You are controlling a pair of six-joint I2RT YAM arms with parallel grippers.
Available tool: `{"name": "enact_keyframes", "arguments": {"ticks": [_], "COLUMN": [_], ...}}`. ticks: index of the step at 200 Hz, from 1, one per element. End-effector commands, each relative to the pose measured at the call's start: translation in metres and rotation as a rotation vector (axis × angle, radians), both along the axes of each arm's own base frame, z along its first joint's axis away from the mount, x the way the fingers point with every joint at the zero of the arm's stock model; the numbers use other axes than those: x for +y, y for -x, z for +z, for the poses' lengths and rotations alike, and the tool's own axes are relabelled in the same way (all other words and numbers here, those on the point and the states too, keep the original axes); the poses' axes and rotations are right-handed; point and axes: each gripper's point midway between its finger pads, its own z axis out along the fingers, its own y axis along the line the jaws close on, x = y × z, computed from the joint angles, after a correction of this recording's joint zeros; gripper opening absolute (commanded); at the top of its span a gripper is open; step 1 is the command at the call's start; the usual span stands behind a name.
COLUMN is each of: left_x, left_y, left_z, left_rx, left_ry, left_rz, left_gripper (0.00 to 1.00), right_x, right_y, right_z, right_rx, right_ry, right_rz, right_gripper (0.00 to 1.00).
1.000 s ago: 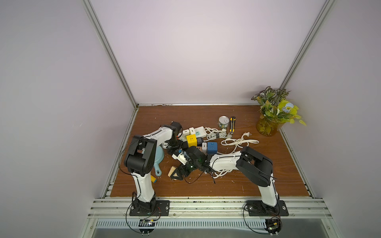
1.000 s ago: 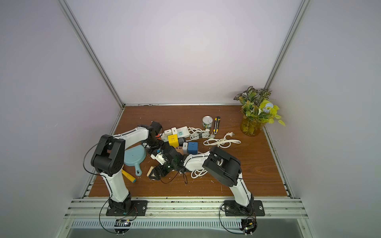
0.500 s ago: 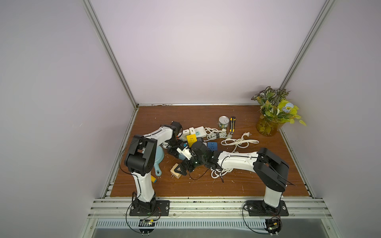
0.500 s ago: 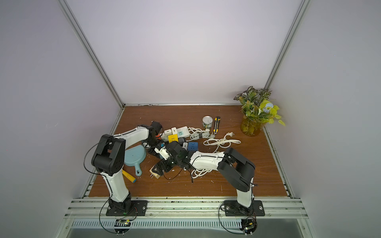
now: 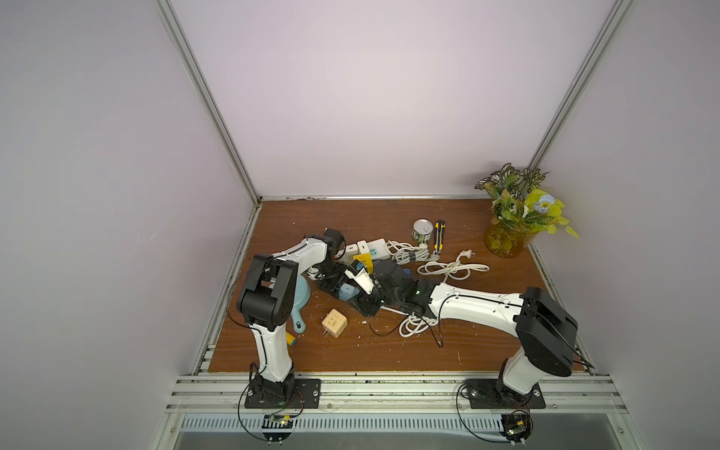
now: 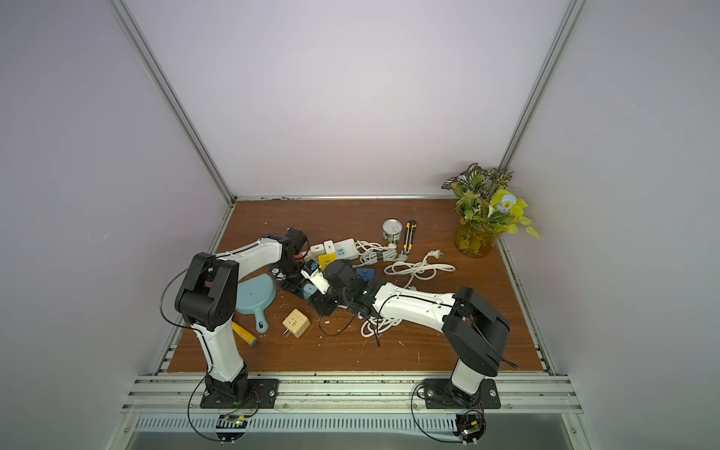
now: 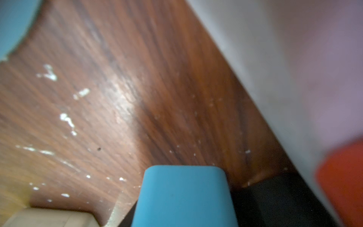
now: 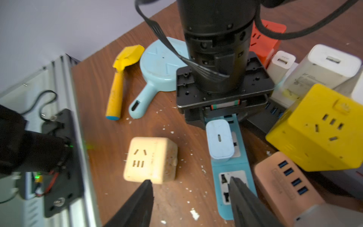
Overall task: Pull the plug off the socket
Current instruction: Place the plug at the center of the board.
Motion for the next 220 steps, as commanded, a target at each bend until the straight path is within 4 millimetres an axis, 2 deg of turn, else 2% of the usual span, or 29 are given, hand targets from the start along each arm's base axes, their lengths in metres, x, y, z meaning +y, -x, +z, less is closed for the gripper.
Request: {"name": "enact_keyframes", "arguments": {"ticks": [1, 46, 89, 139, 184, 204, 220], "left_x": [0.006, 0.01, 0.01, 0.01, 0.01, 0.01, 0.011], "left_y": [0.028, 0.034, 0.034, 0.033, 0.033, 0.033, 0.033], "left_z": [-0.061, -0.062, -0.062, -0.062, -0.063, -0.063, -0.063], "left_rx": [0.129, 0.146, 0.146, 0.145, 0.147, 0.149, 0.148], "left_ry": [-0.043, -0.042, -0.04, -0.038, -0.039, -0.039, -0.043], "left_rz": [-0.024, -0.019, -0.018, -0.017, -0.014, -0.014, -0.012], "left_gripper": [0.1, 0.09, 0.08, 0.07, 0.06, 0.05, 0.04], "right_x": [0.008, 0.028, 0.035, 0.035, 0.039, 0.039, 0.04], "right_y": [-0.02, -0.037, -0.047, -0.045, -0.043, -0.041, -0.039], "right_z": [-0.003, -0.015, -0.034, -0.048, -0.052, -0.05, -0.041], "right_rx": [-0.139, -0.207, -0.225, -0.214, -0.214, -0.216, -0.225], "right_ry": [0.086, 0.145, 0.194, 0.228, 0.247, 0.25, 0.234], "right_rz": [0.025, 0.053, 0.051, 0.072, 0.102, 0.116, 0.127], "right_gripper": [0.67, 0.65, 0.59, 0.47, 0.3, 0.19, 0.12]}}
